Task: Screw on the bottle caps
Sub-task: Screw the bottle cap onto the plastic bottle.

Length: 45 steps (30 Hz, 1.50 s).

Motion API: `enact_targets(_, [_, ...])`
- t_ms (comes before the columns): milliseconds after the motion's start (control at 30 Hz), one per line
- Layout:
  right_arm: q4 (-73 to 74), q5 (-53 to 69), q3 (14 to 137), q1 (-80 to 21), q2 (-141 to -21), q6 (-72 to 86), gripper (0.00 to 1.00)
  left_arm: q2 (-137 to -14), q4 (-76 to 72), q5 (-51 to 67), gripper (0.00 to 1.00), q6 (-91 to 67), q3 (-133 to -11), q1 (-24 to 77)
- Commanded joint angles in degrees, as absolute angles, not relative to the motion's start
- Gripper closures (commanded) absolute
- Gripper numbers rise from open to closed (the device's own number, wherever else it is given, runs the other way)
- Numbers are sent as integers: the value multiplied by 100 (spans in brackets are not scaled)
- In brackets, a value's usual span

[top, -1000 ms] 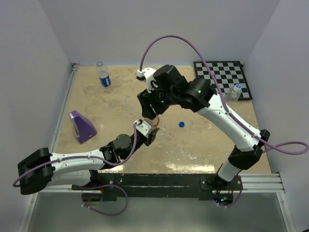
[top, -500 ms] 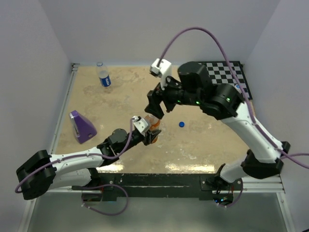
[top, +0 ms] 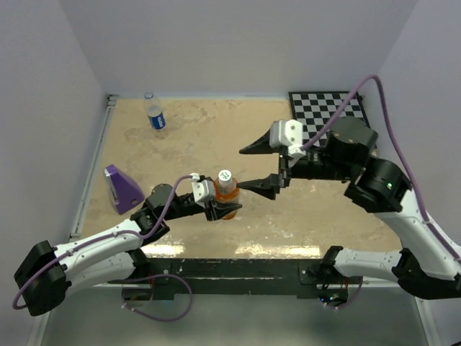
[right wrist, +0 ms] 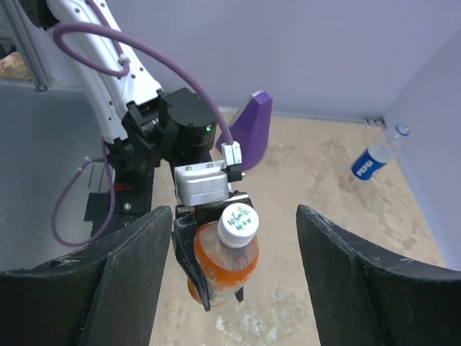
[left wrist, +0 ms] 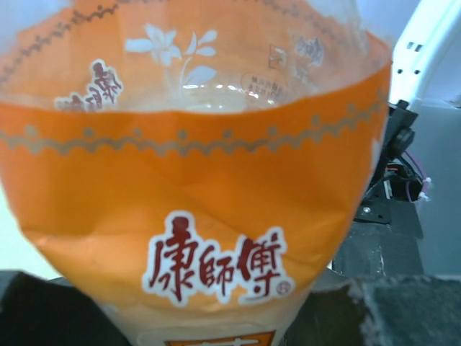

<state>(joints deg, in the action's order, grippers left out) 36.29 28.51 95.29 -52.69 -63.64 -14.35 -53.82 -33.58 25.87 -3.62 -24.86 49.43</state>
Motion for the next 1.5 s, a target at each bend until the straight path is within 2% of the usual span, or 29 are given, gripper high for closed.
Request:
enact_targets(0, [3322,3515,9334,-5045,-6741,-1801,30,-5238,-3112,3059,75,-158,-2847,4887])
enact_targets(233, [3164,4473,9176,-4474,-6970,-1907,43,-5194,-3015,3076,75,-114,-2892,4860])
enact_targets(467, [3269,4799,9185,-4456,-7128,-1977,48,-5238,-3015,3041,75,-79,-2962,4860])
enact_targets(633, [3024,4466,9246,-4439,-6988,-1688,46,-5247,-3015,2909,75,-79,-2962,4860])
enact_targets(933, [3471,5246,9351,-4421,-7180,-2117,42,-5291,-3015,3067,75,-79,-3050,4869])
enact_targets(1233, [3507,5274,9264,-4421,-7251,-2215,44,-5353,-2997,3164,75,-61,-3190,4860])
enact_targets(1333, [3472,5273,9264,-4421,-7242,-2198,49,-5353,-2979,3164,75,-53,-3182,4860])
enact_targets(1467, [3454,5265,9272,-4421,-7242,-2188,62,-5361,-2979,3164,75,-53,-3208,4860])
